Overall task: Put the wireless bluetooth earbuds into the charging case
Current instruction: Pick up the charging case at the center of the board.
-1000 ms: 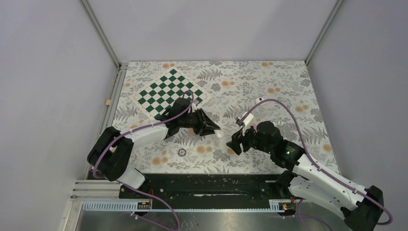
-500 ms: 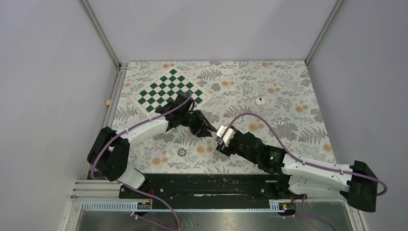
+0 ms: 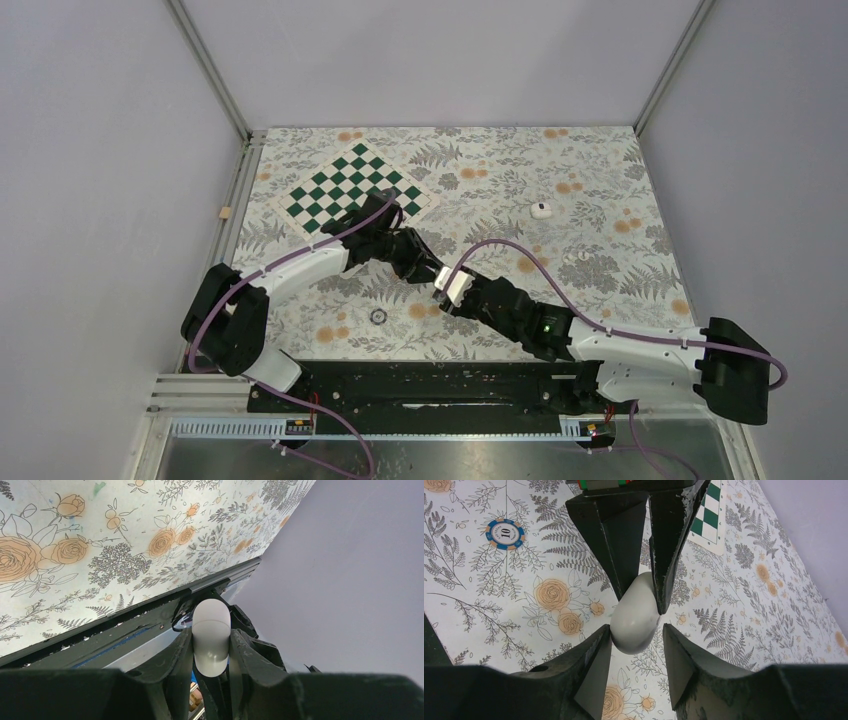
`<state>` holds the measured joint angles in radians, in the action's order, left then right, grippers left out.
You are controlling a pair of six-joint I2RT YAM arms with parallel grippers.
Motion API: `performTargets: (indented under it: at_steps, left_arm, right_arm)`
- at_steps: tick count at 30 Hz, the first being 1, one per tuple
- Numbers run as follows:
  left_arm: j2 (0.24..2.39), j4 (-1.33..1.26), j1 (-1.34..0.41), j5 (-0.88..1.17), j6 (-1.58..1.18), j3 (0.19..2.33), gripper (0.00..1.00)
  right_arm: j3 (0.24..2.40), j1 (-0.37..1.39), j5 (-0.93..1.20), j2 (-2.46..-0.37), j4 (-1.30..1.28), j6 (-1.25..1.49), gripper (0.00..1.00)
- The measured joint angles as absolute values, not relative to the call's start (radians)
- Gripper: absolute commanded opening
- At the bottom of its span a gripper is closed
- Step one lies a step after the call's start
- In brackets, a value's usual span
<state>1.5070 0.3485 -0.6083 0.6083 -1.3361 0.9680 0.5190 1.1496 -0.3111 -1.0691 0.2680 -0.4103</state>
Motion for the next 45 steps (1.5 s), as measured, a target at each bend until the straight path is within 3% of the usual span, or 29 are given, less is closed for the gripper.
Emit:
performTargets:
  at_steps: [4,11,14,17,19,21,29,35,45]
  left_arm:
    - [1.507,0.349,-0.608,0.610,-1.337,0.968,0.00]
    - [1.507,0.358,-0.606,0.606,-1.345,0.968,0.02]
    - [1.506,0.350,-0.604,0.607,-1.345,0.968,0.30]
    - [1.505,0.331,-0.603,0.610,-1.348,0.966,0.76]
    - [1.497,0.305,-0.605,0.622,-1.348,0.962,0.91]
    - [1.485,0.282,-0.607,0.630,-1.353,0.956,0.97]
    - [1.454,0.249,-0.586,0.646,-1.340,0.954,0.99]
    - [1.391,0.268,-0.479,0.652,-1.272,0.916,0.98]
    - [1.268,0.272,-0.405,0.651,-0.892,0.895,0.80]
  right_arm:
    - [0.520,1.157,-0.316,-1.090,0.282,-0.416,0.37]
    - [0.525,1.169,-0.333,-1.105,0.289,-0.421,0.06]
    - [0.530,1.170,-0.342,-1.109,0.286,-0.421,0.00]
    - [0.538,1.170,-0.353,-1.110,0.282,-0.419,0.00]
    - [0.541,1.171,-0.354,-1.110,0.282,-0.417,0.00]
    - [0.541,1.171,-0.356,-1.110,0.282,-0.414,0.00]
    - [0.541,1.168,-0.370,-1.087,0.244,-0.355,0.00]
    - [0.541,1.059,-0.233,-0.970,0.156,-0.215,0.00]
    - [0.581,0.785,0.179,-0.896,0.003,-0.009,0.00]
